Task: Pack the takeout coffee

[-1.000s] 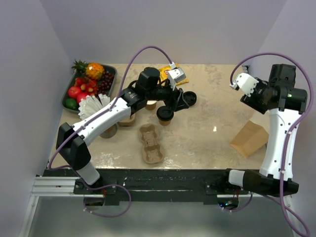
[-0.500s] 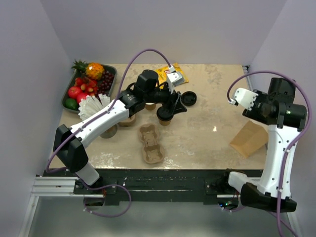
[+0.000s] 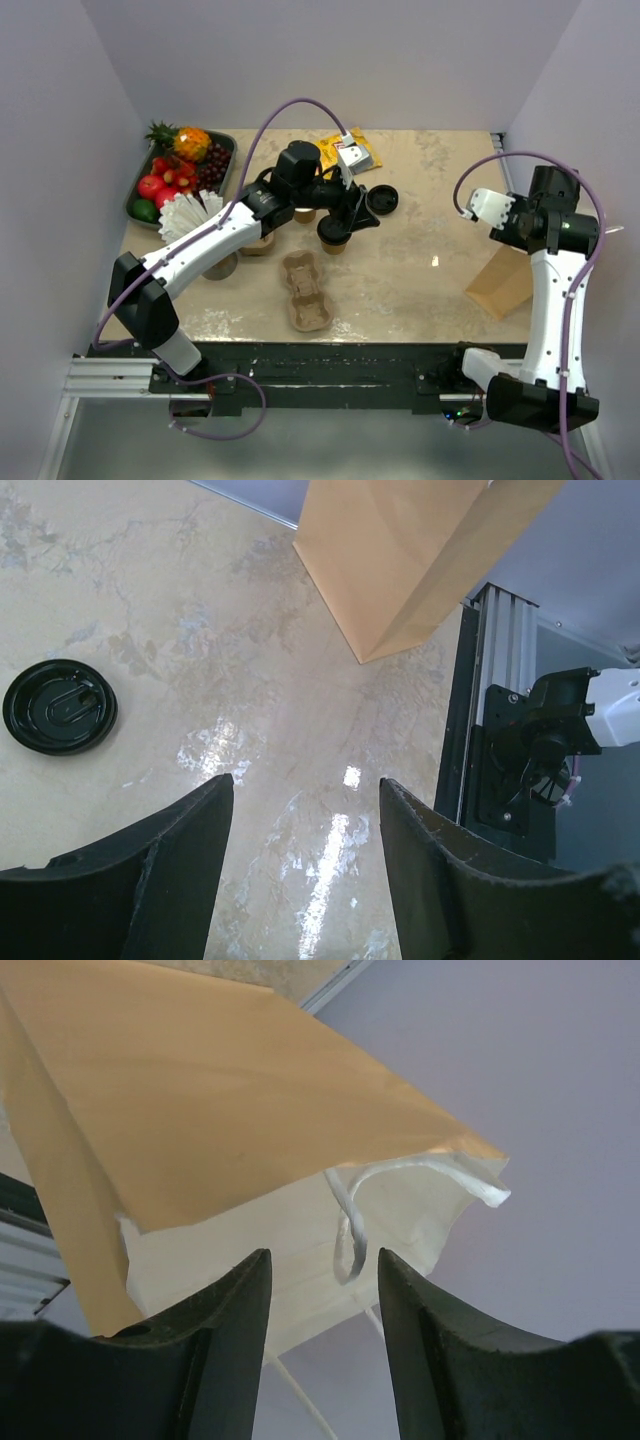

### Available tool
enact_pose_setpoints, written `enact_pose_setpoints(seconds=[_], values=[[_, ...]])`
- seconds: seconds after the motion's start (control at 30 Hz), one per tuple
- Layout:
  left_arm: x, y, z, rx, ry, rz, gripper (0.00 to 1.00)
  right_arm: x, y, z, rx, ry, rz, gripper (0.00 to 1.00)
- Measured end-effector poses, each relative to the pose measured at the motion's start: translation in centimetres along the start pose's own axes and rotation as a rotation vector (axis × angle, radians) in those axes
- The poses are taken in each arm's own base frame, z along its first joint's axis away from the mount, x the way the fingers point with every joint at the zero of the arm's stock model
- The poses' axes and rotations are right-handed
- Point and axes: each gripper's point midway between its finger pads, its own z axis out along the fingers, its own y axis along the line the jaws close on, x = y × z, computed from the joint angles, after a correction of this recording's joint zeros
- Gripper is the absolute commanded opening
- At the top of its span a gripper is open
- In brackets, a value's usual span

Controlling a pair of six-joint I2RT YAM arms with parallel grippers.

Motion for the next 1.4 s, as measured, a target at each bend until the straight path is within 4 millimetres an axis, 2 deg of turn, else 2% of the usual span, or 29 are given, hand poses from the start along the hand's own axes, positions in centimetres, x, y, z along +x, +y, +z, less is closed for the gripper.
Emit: enact_pose_setpoints(seconds=[0.13, 0.17, 0.27, 0.57, 0.8, 0.93, 0.97, 1.07, 1.1, 1.23, 1.33, 1.4], values=[[0.0, 0.0, 0.0, -0.001, 0.001, -0.001, 0.64, 0.2, 0.0, 1.2, 0.021, 0.019, -0.036, 0.44], [0.1, 0.0, 0.0, -0.002, 0.002, -0.001, 0.64, 0.3, 0.0, 1.4, 0.030, 0.025, -0.042, 0.39], [0.4, 0.1, 0.0, -0.003, 0.007, -0.005, 0.64, 0.3, -0.3, 1.8, 0.057, 0.029, -0.056, 0.37], [1.2, 0.2, 0.1, -0.005, 0.023, -0.018, 0.65, 0.0, -3.7, 1.0, 0.227, 0.016, -0.049, 0.42], [1.4, 0.2, 0.2, -0.005, 0.024, -0.024, 0.65, -0.5, -4.7, 1.0, 0.243, -0.006, -0.027, 0.44], [1.8, 0.3, 0.2, -0.005, 0.030, -0.029, 0.65, -0.6, -5.1, 1.3, 0.234, -0.008, -0.011, 0.23], [2.0, 0.3, 0.3, -0.006, 0.034, -0.032, 0.65, -0.7, -5.2, 1.4, 0.228, -0.011, -0.007, 0.13], [2.1, 0.3, 0.3, -0.006, 0.036, -0.033, 0.65, -1.2, -5.9, 1.4, 0.218, -0.030, 0.003, 0.00], [2.1, 0.3, 0.3, -0.006, 0.036, -0.033, 0.65, -1.3, -6.2, 1.3, 0.219, -0.034, 0.002, 0.00], [2.1, 0.3, 0.3, -0.006, 0.036, -0.032, 0.64, -2.0, -8.3, -0.4, 0.254, -0.078, -0.001, 0.00], [2.1, 0.3, 0.3, -0.005, 0.037, -0.032, 0.64, -2.7, -10.0, -2.8, 0.311, -0.128, -0.011, 0.00], [2.1, 0.3, 0.3, -0.004, 0.036, -0.032, 0.64, -3.0, -10.4, -4.4, 0.330, -0.153, -0.046, 0.00]])
